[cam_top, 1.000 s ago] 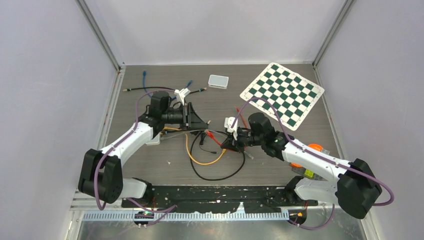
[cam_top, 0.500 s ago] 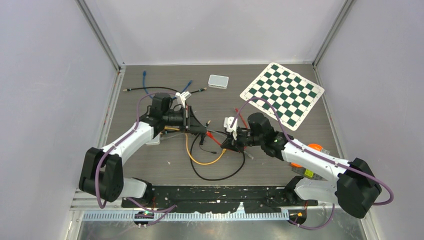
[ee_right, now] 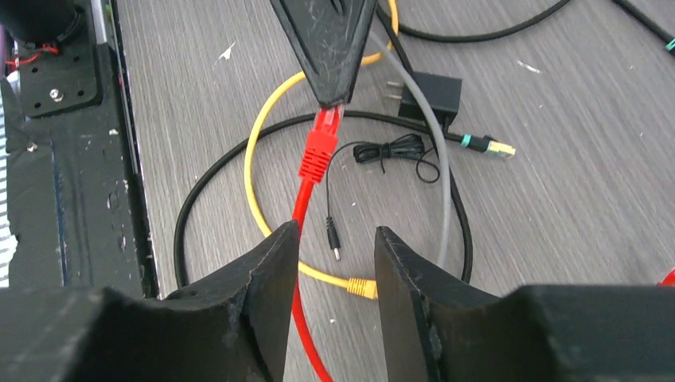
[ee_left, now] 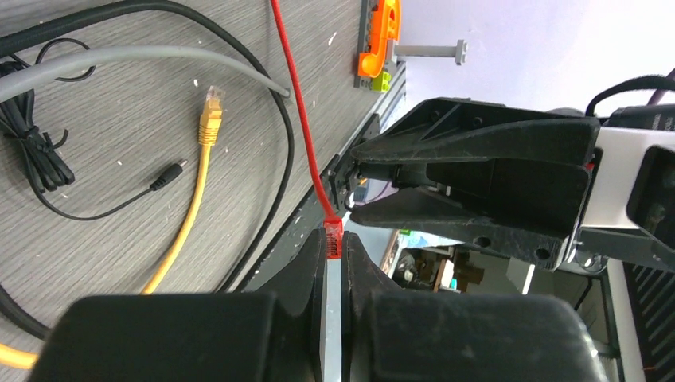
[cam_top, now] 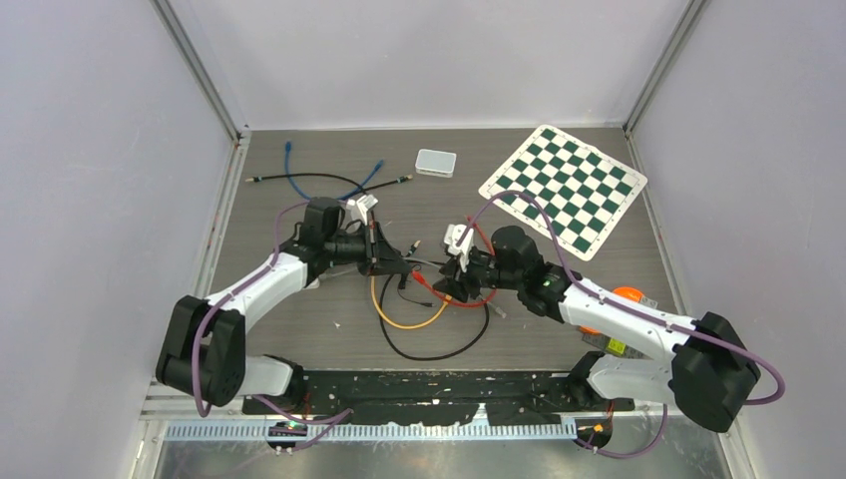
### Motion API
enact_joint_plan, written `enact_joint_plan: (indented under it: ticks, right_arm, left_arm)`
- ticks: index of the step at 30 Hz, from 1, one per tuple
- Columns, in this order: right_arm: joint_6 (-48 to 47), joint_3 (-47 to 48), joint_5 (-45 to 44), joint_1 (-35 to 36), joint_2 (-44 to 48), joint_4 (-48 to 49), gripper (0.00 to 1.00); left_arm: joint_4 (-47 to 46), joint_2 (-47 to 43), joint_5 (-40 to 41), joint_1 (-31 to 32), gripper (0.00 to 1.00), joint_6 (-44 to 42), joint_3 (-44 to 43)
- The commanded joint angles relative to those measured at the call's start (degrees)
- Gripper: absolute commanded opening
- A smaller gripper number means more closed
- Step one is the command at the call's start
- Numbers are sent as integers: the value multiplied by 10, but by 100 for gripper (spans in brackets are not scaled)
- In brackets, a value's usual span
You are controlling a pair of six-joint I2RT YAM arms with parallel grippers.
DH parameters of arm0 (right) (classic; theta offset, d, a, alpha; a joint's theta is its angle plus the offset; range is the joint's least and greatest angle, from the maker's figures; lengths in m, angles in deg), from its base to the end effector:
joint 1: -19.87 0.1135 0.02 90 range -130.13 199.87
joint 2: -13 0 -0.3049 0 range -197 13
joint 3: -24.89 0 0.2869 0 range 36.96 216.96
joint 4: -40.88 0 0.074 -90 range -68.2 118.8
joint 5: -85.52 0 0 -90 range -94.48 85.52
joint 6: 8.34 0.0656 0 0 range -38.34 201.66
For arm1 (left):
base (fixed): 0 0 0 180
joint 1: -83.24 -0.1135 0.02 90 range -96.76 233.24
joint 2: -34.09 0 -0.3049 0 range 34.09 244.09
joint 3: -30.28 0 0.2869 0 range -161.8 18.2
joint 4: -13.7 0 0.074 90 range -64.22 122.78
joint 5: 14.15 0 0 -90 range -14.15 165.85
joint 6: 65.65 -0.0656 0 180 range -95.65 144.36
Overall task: Insert the plug into the switch port
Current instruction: Pick up the connector from the center of the board.
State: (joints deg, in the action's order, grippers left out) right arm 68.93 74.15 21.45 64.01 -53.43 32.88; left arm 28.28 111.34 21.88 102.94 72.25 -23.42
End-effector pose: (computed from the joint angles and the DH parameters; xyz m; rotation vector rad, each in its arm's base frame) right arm 0.1900 0.2243 0.2517 -1.2292 1.6459 0.7999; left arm 0.2686 -0.1525 0.2267 -0.0082 2.4450 -1.6463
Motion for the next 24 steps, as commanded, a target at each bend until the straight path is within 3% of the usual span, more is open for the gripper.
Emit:
enact_joint_plan:
  ticks: [1,8,10,13,14,16,18,22,24]
  right_arm:
    - [22,30,-24,15,-21,66,50]
    - [22,46,-21,46,-57,73,55]
    - [22,52,-29,52,-69,74,46]
    - [24,55,-50,57,-69,80,14]
    - [28,55,-53,58,-65,85,9]
    - [44,65,-62,58,-58,89,5]
    - [69,80,-90,57,-53,77,5]
    - [105,169,-165,36,-62,-5,5]
    - [109,207,-171,17,-68,-35,5]
  left_arm:
    - [-59,-28,10,3,0,39,2]
    - [-53,-37,18,4,0,41,-1]
    - [-51,-38,17,4,0,40,-1]
    - [-28,-41,22,4,0,28,-6]
    - [-13,-42,30,4,2,23,-10]
    - [19,-45,50,3,14,6,-28]
    - [73,-47,77,-1,33,-28,-61]
    - [180,-64,172,-6,65,-91,-123]
    - [193,-75,206,-8,73,-99,-134]
